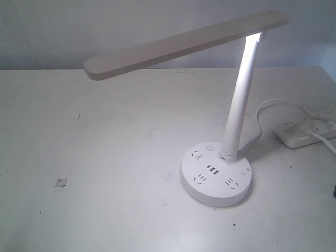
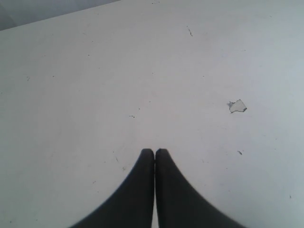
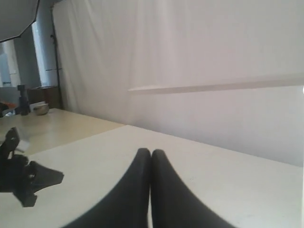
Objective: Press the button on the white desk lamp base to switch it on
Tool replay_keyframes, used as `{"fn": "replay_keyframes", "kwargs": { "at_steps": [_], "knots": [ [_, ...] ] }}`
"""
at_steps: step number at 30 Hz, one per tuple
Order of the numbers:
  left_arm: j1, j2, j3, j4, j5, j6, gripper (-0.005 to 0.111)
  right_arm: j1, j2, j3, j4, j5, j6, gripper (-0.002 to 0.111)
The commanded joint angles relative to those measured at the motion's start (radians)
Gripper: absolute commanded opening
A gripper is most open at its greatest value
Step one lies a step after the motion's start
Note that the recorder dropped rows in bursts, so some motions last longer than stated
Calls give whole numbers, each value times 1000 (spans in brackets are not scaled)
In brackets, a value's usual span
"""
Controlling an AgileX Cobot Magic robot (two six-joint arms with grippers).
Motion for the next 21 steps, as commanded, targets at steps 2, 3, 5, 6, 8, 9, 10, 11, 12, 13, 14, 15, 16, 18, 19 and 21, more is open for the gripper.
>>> {"fn": "replay_keyframes", "kwargs": {
  "at_steps": [2, 3, 5, 6, 8, 9, 10, 11, 12, 13, 14, 15, 16, 18, 19, 21],
  "knots": [
    [1, -4, 3, 0, 1, -1, 0, -1, -6, -7, 0, 219, 4, 0],
    [1, -4, 3, 0, 1, -1, 0, -3, -6, -7, 0, 261, 4, 0],
    [1, -4, 3, 0, 1, -1, 0, -29, -6, -4, 0, 359, 4, 0],
    [1, -4, 3, 0, 1, -1, 0, -47, -6, -3, 0, 388, 4, 0],
    [1, -4, 3, 0, 1, -1, 0, -115, -6, 4, 0, 405, 4, 0],
    [1, -4, 3, 0, 1, -1, 0, -157, -6, 7, 0, 398, 4, 0],
    [1, -4, 3, 0, 1, -1, 0, -196, -6, 10, 0, 381, 4, 0],
    [1, -4, 3, 0, 1, -1, 0, -250, -6, 10, 0, 349, -4, 0],
    [1, -4, 3, 0, 1, -1, 0, -307, -6, 10, 0, 310, -16, 0],
    [1, -4, 3, 0, 1, -1, 0, -365, -6, 10, 0, 267, -30, 0],
    [1, -4, 3, 0, 1, -1, 0, -423, -6, 10, 0, 226, -43, 0],
    [1, -4, 3, 0, 1, -1, 0, -480, -6, 10, 0, 184, -49, 0],
    [1, -4, 3, 0, 1, -1, 0, -522, -6, 10, 0, 153, -49, 0],
    [1, -4, 3, 0, 1, -1, 0, -607, -6, 10, 0, 102, -56, 0],
    [1, -4, 3, 0, 1, -1, 0, -630, -6, 10, 0, 94, -56, 0],
    [1, -4, 3, 0, 1, -1, 0, -663, -6, 10, 0, 96, -56, 0]
  ]
}}
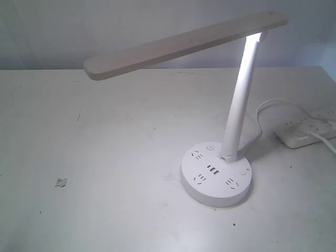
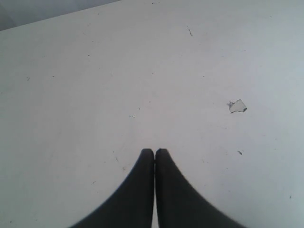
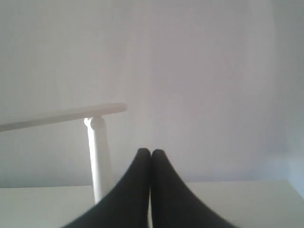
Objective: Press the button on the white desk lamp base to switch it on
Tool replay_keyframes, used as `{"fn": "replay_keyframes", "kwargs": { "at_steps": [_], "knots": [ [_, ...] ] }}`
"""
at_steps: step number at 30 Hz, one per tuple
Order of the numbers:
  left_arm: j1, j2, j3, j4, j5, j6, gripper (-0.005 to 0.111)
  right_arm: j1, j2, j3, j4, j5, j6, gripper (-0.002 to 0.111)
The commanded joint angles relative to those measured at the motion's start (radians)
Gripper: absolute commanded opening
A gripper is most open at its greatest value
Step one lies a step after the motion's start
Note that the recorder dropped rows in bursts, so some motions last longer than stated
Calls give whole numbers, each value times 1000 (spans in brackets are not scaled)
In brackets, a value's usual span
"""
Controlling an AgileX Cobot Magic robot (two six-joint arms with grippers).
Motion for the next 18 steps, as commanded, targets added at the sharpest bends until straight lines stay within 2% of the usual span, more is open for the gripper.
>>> {"fn": "replay_keyframes", "kwargs": {
  "at_steps": [1, 7, 14, 18],
  "knots": [
    [1, -4, 3, 0, 1, -1, 0, -86, -5, 4, -3, -31, -12, 0],
    [1, -4, 3, 0, 1, -1, 0, -86, -5, 4, -3, -13, -12, 0],
    [1, -4, 3, 0, 1, -1, 0, -81, -5, 4, -3, -132, 60, 0],
    [1, -4, 3, 0, 1, -1, 0, -81, -5, 4, -3, -140, 54, 0]
  ]
}}
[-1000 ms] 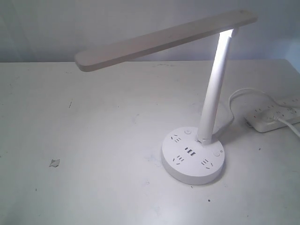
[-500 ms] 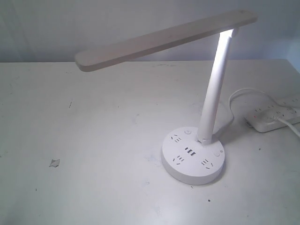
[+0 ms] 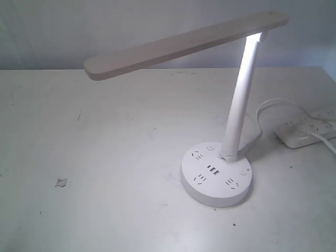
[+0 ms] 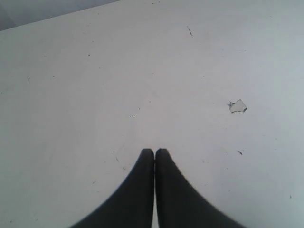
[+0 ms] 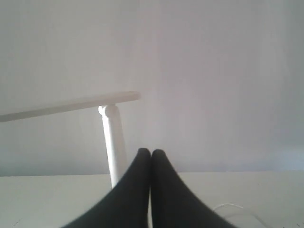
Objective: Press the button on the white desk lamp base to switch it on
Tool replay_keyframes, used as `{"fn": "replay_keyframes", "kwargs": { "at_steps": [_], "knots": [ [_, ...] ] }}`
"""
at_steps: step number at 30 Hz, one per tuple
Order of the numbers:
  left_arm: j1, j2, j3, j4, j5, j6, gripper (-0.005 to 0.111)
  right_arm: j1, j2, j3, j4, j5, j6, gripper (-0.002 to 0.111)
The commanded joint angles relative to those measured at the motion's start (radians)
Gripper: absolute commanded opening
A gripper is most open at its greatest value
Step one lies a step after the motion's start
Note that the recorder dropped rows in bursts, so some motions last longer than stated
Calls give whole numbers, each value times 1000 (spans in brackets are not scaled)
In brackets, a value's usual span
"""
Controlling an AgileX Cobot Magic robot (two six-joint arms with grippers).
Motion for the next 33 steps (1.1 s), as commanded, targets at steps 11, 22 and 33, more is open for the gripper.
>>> {"fn": "replay_keyframes", "kwargs": {
  "at_steps": [11, 22, 33],
  "knots": [
    [1, -4, 3, 0, 1, -1, 0, -1, -5, 4, 455, -25, -15, 0],
    [1, -4, 3, 0, 1, -1, 0, -1, -5, 116, 1363, 85, -1393, 0],
    [1, -4, 3, 0, 1, -1, 0, -1, -5, 153, 1640, 820, -1900, 0]
  ]
}}
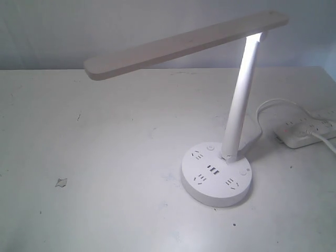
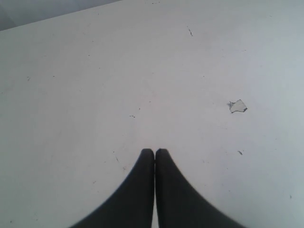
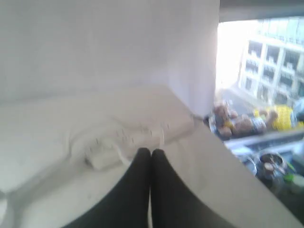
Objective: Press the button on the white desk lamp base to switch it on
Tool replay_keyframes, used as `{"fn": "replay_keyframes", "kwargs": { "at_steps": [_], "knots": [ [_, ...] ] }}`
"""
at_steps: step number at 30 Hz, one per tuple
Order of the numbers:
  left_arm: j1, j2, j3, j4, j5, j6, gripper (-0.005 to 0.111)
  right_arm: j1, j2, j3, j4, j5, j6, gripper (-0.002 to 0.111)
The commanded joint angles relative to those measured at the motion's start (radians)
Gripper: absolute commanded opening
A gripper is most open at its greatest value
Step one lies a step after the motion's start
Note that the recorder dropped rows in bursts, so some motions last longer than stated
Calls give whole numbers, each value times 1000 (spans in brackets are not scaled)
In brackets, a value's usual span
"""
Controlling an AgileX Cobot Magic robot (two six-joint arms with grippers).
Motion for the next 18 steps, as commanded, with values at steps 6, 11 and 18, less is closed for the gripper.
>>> {"fn": "replay_keyframes", "kwargs": {
  "at_steps": [6, 11, 18],
  "knots": [
    [1, -4, 3, 0, 1, -1, 0, -1, -3, 62, 21, 88, -84, 0],
    [1, -4, 3, 0, 1, -1, 0, -1, -3, 84, 18, 14, -84, 0],
    [1, -4, 3, 0, 1, -1, 0, -1, -3, 84, 18, 17, -84, 0]
  ]
}}
